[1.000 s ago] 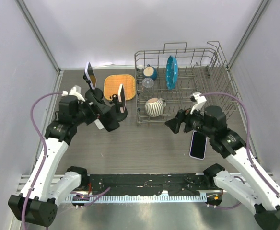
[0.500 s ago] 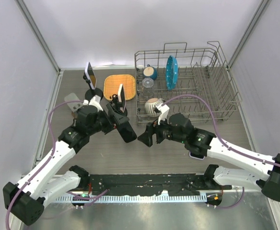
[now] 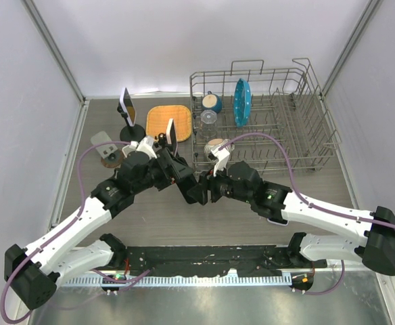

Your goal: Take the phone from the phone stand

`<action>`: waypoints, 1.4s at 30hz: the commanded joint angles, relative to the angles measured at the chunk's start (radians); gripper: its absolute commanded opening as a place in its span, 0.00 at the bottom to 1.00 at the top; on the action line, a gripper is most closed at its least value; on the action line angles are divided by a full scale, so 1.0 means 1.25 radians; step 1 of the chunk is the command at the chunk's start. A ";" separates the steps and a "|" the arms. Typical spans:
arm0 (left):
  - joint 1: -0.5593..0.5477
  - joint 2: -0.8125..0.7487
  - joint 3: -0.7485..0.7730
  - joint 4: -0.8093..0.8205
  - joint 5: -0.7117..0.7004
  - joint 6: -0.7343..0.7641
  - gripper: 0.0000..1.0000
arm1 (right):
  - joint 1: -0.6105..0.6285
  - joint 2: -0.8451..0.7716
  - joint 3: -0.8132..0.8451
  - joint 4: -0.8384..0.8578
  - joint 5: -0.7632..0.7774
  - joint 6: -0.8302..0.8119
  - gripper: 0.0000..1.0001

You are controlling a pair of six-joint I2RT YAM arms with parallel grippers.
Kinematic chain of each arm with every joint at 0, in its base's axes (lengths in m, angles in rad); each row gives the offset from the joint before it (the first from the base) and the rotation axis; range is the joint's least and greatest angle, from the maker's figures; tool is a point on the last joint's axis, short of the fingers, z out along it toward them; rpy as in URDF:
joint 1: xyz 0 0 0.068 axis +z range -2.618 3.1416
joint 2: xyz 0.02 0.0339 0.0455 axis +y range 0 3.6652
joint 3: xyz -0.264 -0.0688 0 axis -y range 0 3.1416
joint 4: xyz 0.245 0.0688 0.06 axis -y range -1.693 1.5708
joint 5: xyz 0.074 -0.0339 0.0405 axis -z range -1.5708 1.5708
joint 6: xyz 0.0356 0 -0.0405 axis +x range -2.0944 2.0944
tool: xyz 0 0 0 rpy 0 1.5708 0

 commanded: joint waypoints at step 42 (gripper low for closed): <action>0.171 -0.171 0.170 -0.204 -0.583 0.565 1.00 | -0.344 -0.288 -0.200 -0.488 0.042 0.270 0.01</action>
